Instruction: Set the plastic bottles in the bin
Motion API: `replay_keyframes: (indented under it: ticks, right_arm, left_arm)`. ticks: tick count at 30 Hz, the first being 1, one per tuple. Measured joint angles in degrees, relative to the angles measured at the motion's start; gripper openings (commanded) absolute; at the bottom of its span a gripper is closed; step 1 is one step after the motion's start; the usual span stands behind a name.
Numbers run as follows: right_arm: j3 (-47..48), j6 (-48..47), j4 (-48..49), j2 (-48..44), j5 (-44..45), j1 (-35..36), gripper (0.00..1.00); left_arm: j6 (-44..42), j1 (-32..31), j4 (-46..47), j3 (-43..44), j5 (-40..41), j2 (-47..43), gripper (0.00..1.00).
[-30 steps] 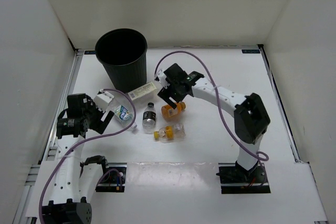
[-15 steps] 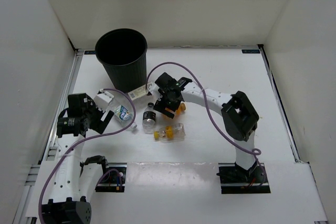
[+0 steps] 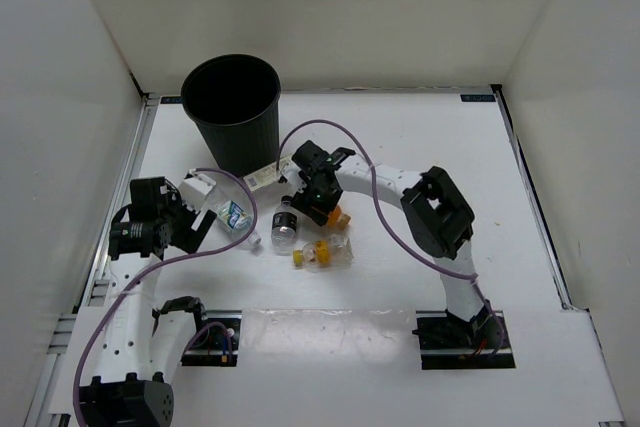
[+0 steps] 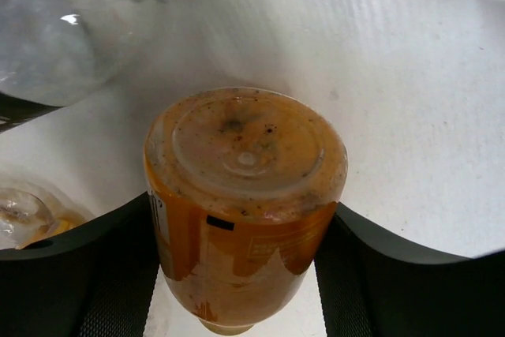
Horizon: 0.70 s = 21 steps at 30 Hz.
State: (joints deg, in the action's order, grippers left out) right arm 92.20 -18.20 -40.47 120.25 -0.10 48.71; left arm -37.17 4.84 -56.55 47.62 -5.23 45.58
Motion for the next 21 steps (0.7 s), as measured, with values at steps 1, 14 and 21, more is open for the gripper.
replay_keyframes:
  ticks: [1, 14, 21]
  right_arm:
    - [0.0, 1.2, 0.2, -0.1, -0.2, -0.4, 0.08]
    - [7.2, 19.5, 12.0, -20.5, -2.4, -8.9, 0.07]
    - [31.5, 31.1, 35.4, -15.0, 3.0, -9.1, 0.16]
  left_arm:
    - [0.1, 0.0, 0.0, 0.0, 0.0, 0.0, 1.0]
    - [0.6, 0.0, 0.7, -2.4, 0.1, 0.1, 1.0]
    - [1.2, 0.0, 1.6, -3.5, 0.2, 0.1, 1.0]
